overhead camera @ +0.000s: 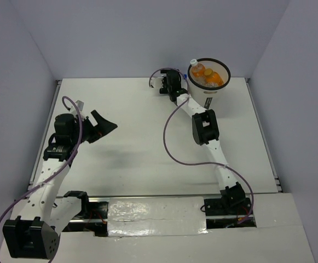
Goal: Put the plastic bottles in the bin
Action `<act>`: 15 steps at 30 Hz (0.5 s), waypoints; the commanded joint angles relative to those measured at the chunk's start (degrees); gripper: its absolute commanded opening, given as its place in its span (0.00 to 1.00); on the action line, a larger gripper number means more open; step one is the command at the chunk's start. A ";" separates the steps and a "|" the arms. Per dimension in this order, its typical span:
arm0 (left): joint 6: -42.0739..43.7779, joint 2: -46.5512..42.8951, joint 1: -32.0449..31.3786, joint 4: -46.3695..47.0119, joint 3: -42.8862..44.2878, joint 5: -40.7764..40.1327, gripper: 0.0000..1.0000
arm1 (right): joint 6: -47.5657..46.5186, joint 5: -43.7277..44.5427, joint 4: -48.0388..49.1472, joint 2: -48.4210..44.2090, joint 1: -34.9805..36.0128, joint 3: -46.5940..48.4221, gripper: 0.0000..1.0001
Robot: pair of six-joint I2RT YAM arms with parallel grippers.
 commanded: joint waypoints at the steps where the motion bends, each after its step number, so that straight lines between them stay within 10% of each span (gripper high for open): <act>1: -2.03 -0.09 0.25 0.38 2.78 -1.18 1.00 | -1.36 -4.15 4.01 2.85 -1.30 2.50 0.96; 15: -4.41 0.87 0.25 0.12 4.09 -2.59 0.99 | 1.62 -12.50 7.35 4.00 -3.42 1.98 0.70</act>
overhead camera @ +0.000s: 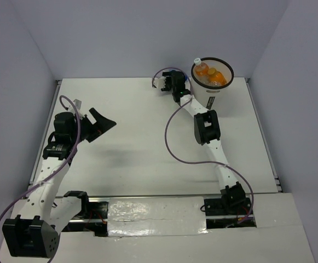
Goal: Put the plastic bottles in the bin
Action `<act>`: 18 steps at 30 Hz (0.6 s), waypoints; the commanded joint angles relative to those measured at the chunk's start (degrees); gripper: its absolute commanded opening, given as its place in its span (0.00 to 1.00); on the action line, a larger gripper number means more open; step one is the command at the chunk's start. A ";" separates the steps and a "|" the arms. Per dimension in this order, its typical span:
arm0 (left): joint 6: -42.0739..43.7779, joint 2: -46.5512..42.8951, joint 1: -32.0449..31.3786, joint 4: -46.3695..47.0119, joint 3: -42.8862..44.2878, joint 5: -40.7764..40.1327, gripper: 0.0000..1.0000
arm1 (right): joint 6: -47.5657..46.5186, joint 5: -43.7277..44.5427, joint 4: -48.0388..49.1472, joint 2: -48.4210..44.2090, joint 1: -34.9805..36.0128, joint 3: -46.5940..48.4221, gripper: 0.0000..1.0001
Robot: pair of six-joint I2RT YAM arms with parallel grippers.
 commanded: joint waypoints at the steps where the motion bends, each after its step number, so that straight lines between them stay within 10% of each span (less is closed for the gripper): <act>1: -1.29 0.50 0.34 0.88 3.00 -0.34 0.99 | 2.39 -3.56 1.21 0.83 -0.60 0.03 0.65; 18: -1.55 -1.96 0.25 0.71 2.83 -0.69 0.99 | 17.06 -10.51 4.11 -20.78 4.06 -26.65 0.26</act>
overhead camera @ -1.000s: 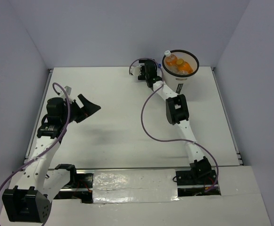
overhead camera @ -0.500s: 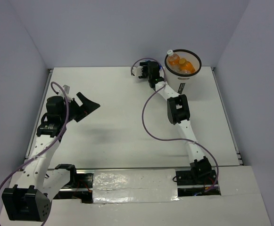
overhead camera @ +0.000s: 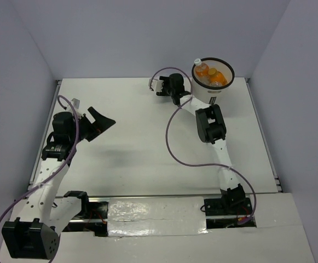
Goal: Put the plastic bottles in the bin
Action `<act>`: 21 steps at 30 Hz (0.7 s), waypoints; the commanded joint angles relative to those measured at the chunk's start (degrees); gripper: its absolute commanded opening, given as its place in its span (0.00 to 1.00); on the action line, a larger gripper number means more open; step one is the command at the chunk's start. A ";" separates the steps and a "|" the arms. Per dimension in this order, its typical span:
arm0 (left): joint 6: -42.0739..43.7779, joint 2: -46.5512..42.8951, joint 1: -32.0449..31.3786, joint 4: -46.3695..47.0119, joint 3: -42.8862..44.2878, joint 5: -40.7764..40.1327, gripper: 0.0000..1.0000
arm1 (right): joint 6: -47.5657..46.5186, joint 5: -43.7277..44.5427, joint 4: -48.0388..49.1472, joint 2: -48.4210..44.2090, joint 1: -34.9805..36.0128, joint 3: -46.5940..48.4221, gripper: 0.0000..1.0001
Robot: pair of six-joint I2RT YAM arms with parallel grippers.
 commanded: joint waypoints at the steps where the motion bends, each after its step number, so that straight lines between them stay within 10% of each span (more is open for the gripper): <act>1: -0.57 -2.00 0.23 0.92 1.58 -0.25 0.99 | 6.64 -3.21 1.75 -10.05 2.55 -7.64 0.26; 9: -1.00 -4.29 0.23 1.71 -0.17 0.19 0.99 | 14.11 -4.79 2.56 -22.64 6.16 -23.65 0.23; 21: -1.18 -8.94 0.23 2.24 -2.02 0.19 0.99 | 41.76 -18.40 -20.65 -41.16 6.34 -18.04 0.20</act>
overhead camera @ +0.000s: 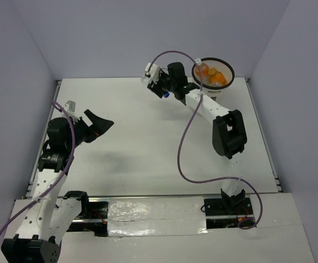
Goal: Put the plastic bottles in the bin
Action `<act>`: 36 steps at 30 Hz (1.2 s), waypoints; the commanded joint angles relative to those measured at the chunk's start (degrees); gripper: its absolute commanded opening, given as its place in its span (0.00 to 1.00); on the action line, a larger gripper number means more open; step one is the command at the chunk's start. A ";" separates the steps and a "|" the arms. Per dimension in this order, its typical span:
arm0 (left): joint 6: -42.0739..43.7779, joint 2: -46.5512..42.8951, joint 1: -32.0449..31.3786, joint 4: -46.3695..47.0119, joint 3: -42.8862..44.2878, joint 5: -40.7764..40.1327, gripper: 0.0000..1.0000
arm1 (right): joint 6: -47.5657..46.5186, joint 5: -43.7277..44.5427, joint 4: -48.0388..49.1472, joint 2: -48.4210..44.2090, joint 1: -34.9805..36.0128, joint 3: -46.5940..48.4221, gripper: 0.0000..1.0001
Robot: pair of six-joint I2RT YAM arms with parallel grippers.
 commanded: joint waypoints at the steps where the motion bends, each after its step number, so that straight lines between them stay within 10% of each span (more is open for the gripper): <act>1: -1.14 -2.06 0.21 2.35 -0.95 0.32 0.99 | 13.71 -9.27 -7.67 -10.72 -0.44 4.19 0.20; 14: 0.09 -3.29 0.21 5.52 -2.88 1.99 0.99 | 35.96 -15.36 -18.92 -18.20 -14.74 20.63 0.21; 29: -0.08 -3.12 0.29 7.80 -4.91 3.93 0.99 | 34.39 -9.65 -17.61 -17.68 -29.01 9.74 0.25; 32: -0.26 -3.99 0.21 7.45 -5.08 3.58 0.99 | 32.28 -9.90 -18.23 -17.06 -29.27 8.25 0.30; 36: -0.79 -5.40 0.21 7.01 -5.43 2.96 0.99 | 31.04 -9.90 -17.70 -17.06 -29.18 5.08 0.60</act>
